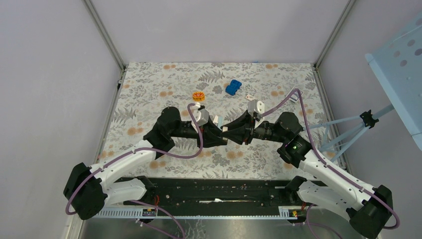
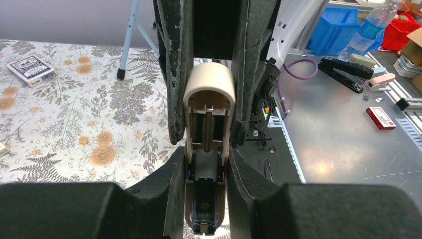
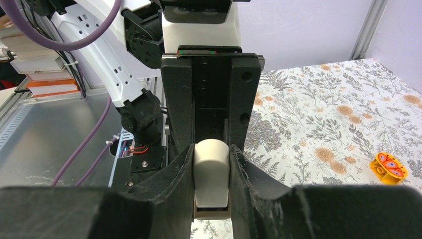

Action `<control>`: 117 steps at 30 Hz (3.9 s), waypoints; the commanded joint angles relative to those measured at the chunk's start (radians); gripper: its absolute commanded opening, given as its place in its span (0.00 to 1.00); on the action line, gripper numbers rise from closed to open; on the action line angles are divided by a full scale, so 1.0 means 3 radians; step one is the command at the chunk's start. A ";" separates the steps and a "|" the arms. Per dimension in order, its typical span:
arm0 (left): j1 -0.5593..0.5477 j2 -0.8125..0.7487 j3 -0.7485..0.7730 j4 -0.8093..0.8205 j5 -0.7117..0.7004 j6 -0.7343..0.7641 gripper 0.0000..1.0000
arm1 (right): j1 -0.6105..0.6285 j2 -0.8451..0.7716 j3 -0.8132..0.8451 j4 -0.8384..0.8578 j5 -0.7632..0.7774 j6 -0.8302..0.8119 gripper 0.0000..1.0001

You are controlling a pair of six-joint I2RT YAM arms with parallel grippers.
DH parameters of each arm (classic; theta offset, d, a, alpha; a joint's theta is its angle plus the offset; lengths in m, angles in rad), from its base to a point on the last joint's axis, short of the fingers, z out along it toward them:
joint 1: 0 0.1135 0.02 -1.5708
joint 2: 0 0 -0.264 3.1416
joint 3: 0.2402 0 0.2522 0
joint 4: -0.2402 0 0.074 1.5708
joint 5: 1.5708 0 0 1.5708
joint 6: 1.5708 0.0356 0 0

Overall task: Unload the staples from the stapler
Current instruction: Unload the staple at the center of the board, then place the stapler at the center of the board, then pick up the stapler from the center of the board.

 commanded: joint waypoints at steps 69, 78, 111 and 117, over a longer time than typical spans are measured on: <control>0.1387 0.2246 0.0530 -0.0347 -0.4466 -0.1178 0.40 | -0.0012 -0.0082 -0.0115 -0.1702 0.2949 0.1049 0.85; 0.1389 0.2099 0.0427 -0.0373 -0.4442 -0.1322 0.64 | -0.0012 0.0358 0.0220 -0.2154 0.3133 0.1333 0.86; 0.1071 -0.0020 -0.0786 -0.0413 -0.3156 -0.1630 0.81 | -0.0029 0.3068 0.1605 -0.2005 0.2588 0.1907 0.55; 0.0757 0.0304 -0.0666 -0.0276 -0.3172 -0.1533 0.80 | -0.0037 0.3244 0.1598 -0.1998 0.2628 0.1944 0.50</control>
